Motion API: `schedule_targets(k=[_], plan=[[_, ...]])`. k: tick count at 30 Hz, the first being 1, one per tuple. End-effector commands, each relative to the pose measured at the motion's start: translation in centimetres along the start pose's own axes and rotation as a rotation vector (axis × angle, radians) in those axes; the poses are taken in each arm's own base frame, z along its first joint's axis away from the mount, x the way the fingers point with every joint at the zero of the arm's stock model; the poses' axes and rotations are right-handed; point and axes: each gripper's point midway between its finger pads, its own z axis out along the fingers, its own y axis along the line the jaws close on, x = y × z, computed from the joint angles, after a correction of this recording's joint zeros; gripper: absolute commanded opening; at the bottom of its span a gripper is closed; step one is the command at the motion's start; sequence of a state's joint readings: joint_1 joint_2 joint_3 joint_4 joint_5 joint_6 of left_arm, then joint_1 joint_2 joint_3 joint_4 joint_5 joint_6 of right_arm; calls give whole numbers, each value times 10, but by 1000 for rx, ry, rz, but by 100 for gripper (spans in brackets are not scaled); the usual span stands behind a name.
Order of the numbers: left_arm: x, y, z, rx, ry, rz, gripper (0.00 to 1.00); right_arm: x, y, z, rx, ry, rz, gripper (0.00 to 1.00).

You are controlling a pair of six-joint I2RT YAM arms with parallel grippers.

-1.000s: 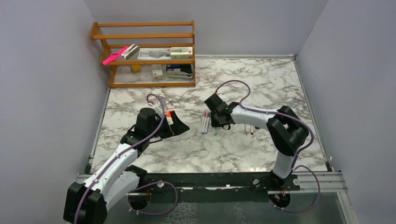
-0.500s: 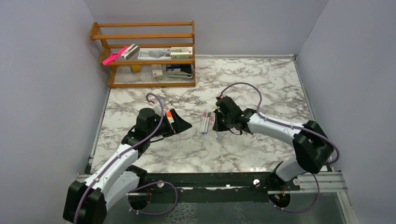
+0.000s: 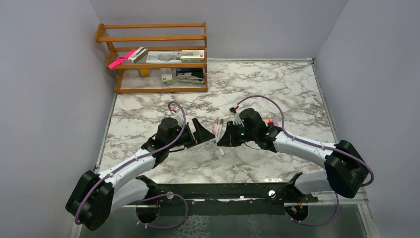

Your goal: Open the pen caps

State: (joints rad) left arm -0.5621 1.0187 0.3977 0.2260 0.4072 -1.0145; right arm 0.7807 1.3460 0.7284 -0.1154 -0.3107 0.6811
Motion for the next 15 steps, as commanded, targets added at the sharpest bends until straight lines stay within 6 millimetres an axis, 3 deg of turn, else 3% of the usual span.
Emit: schedule_targets(k=[1, 7, 15], plan=[[-15, -17, 10, 31, -71, 5, 99, -5, 40, -10, -183, -25, 0, 1], [-16, -10, 14, -3, -100, -8, 95, -7, 51, -19, -222, -38, 1, 1], [-18, -7, 19, -8, -126, -38, 75, 2, 54, -21, -234, -23, 7, 1]])
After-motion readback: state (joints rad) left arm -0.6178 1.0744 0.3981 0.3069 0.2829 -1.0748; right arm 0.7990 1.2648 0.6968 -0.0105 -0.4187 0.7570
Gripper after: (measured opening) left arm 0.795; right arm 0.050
